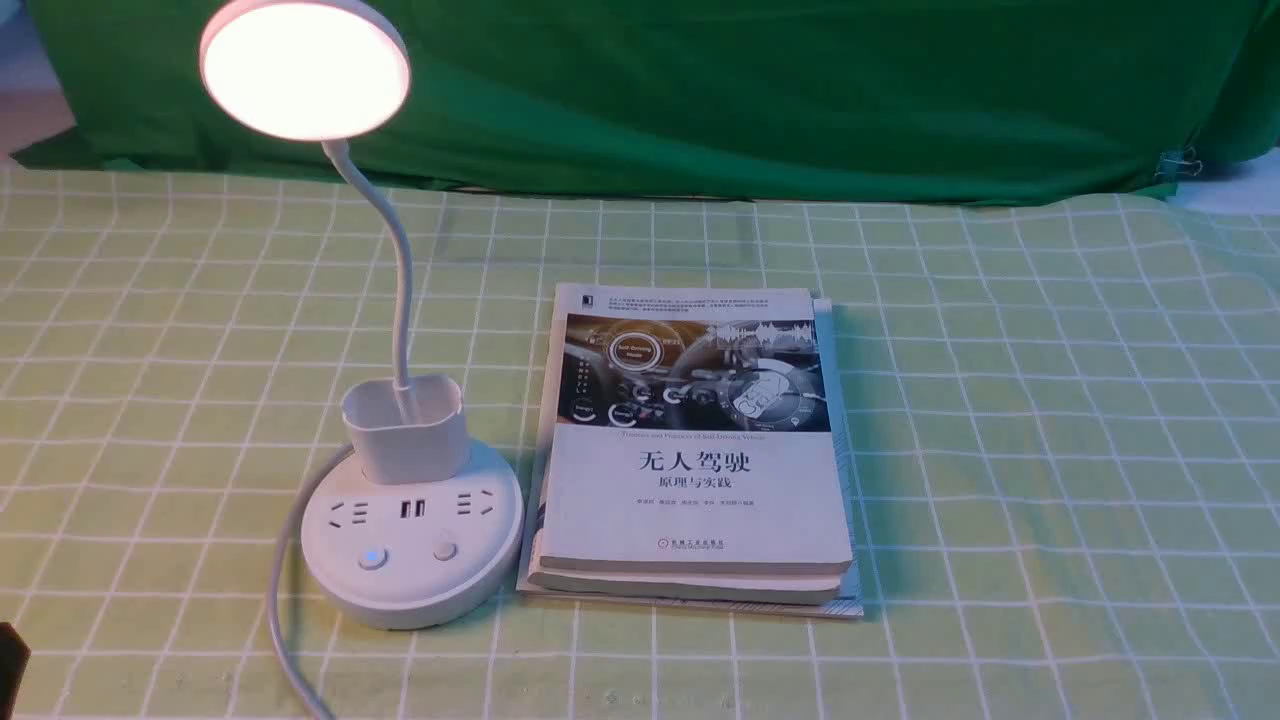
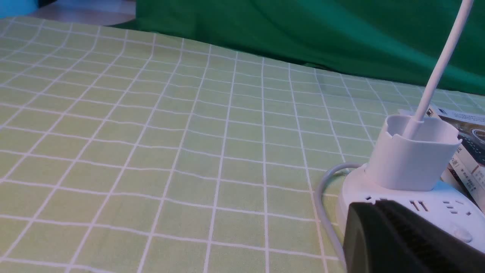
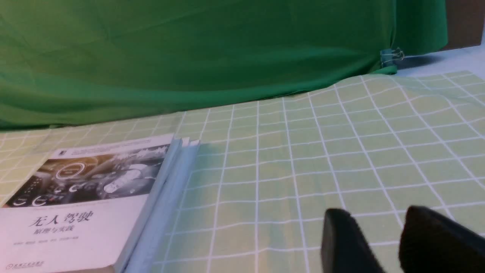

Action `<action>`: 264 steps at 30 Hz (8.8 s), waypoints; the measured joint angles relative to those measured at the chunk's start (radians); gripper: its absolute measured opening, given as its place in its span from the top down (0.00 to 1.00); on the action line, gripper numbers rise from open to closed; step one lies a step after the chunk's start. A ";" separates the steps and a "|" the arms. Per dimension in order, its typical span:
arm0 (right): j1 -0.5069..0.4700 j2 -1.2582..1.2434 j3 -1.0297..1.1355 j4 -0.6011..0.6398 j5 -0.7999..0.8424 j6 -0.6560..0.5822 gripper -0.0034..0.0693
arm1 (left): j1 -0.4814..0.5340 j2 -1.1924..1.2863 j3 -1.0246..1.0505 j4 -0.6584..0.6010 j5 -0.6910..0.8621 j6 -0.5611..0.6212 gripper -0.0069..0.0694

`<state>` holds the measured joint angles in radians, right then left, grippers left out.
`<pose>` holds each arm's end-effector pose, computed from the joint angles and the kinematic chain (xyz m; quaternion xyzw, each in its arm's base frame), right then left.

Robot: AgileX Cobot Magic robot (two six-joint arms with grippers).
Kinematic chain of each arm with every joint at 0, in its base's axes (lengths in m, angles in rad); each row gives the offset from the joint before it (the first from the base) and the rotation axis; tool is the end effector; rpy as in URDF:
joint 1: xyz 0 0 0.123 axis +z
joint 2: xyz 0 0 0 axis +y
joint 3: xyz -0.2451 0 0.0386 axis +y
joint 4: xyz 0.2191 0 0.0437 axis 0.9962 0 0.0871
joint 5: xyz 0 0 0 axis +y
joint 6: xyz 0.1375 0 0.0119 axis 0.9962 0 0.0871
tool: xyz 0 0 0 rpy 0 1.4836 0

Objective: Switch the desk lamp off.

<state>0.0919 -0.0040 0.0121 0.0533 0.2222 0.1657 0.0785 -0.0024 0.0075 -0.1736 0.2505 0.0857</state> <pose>0.1102 0.0118 0.1828 0.0437 0.7545 0.1053 0.6463 0.1103 0.0027 0.1809 -0.0476 0.7614 -0.0177 0.6463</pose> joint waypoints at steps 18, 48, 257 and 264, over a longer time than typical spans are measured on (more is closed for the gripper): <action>0.000 0.000 0.000 0.000 0.001 -0.001 0.63 | 0.000 0.000 0.000 0.000 0.000 0.000 0.91; 0.000 0.000 0.000 0.000 0.001 0.000 0.63 | 0.001 0.458 -0.468 -0.225 0.271 -0.008 0.91; 0.000 0.000 0.000 0.000 0.001 0.000 0.63 | -0.057 0.000 -0.001 0.052 -0.006 -0.004 0.91; 0.000 0.000 0.000 0.000 0.001 0.000 0.63 | -0.057 0.000 -0.001 0.052 -0.006 -0.004 0.91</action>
<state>0.0919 -0.0040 0.0121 0.0533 0.2231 0.1654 0.0212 -0.0019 0.0069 -0.1221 0.2450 0.0814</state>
